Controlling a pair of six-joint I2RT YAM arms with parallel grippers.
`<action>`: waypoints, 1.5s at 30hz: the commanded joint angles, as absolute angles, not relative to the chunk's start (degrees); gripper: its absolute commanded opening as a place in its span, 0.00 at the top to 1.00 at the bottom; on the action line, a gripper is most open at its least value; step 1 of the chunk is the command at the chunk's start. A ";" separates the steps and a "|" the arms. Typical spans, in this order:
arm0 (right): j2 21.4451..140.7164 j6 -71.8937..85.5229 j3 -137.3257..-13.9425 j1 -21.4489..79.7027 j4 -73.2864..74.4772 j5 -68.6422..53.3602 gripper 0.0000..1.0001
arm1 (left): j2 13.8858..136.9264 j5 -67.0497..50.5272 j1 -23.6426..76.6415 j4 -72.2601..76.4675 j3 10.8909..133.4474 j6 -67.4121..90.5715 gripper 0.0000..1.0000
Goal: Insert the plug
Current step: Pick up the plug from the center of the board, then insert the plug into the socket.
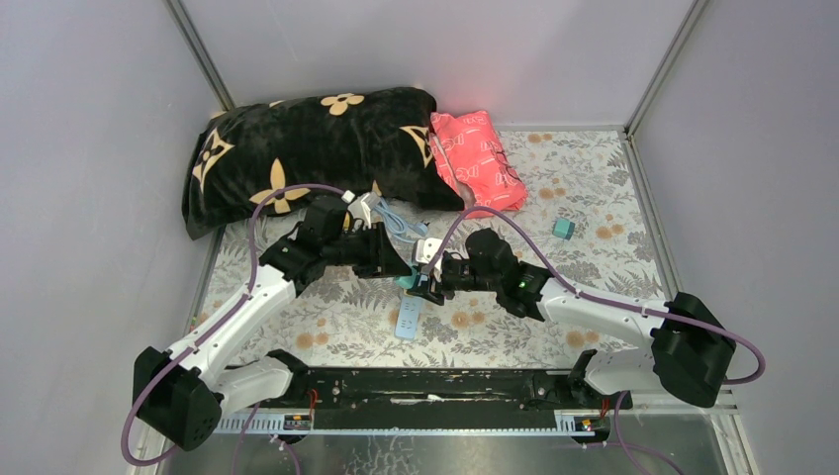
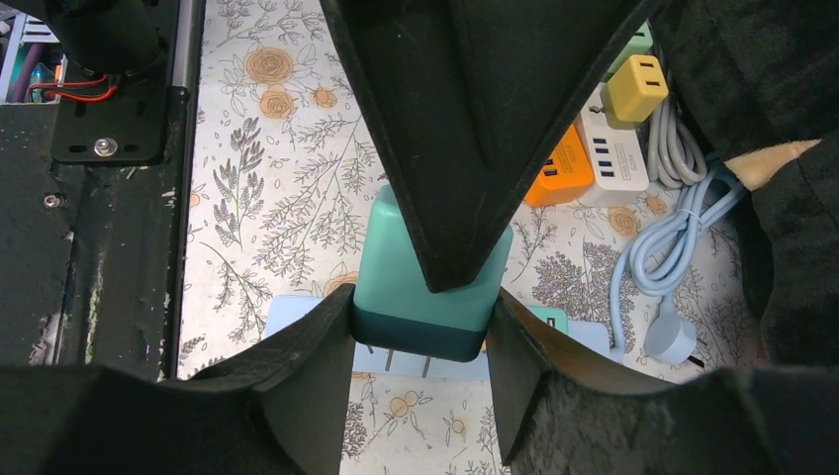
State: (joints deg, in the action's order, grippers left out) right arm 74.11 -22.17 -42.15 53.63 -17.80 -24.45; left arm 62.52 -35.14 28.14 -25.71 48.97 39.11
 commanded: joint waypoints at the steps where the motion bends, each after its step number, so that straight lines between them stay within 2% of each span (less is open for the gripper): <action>1: 73.53 -22.95 -44.54 54.36 -22.67 -22.80 0.68 | 62.27 -38.88 28.74 -22.50 48.36 39.20 0.99; 4: 73.14 -22.77 -44.14 54.38 -22.97 -22.50 0.56 | 62.31 -39.19 28.74 -22.50 48.09 39.20 1.00; 7: 72.72 -22.53 -43.63 54.32 -23.25 -22.39 0.22 | 61.64 -38.42 28.74 -23.22 48.48 38.69 1.00; 8: 72.56 -22.44 -43.40 54.33 -23.26 -22.19 0.20 | 61.29 -37.44 28.74 -23.96 48.94 38.25 1.00; 21: 68.39 -16.34 -37.32 54.36 -28.39 -16.98 0.09 | 57.70 -19.32 29.58 -34.11 53.00 35.73 1.00; 31: 67.97 0.06 -32.52 54.28 -33.15 -5.18 0.06 | 58.63 0.16 39.42 -39.64 56.06 37.28 1.00; 38: 69.34 12.85 -30.99 53.85 -32.12 1.96 0.10 | 62.36 4.46 44.57 -40.69 57.27 38.91 1.00; 45: 73.02 25.47 -28.53 49.73 -33.39 -1.15 0.15 | 65.40 9.09 48.01 -43.15 58.81 41.34 1.00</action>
State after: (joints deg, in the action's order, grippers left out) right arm 70.96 15.16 -29.61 52.29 -29.56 -0.71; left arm 64.53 4.16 46.26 -41.76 56.16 39.20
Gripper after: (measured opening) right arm 0.858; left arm 0.380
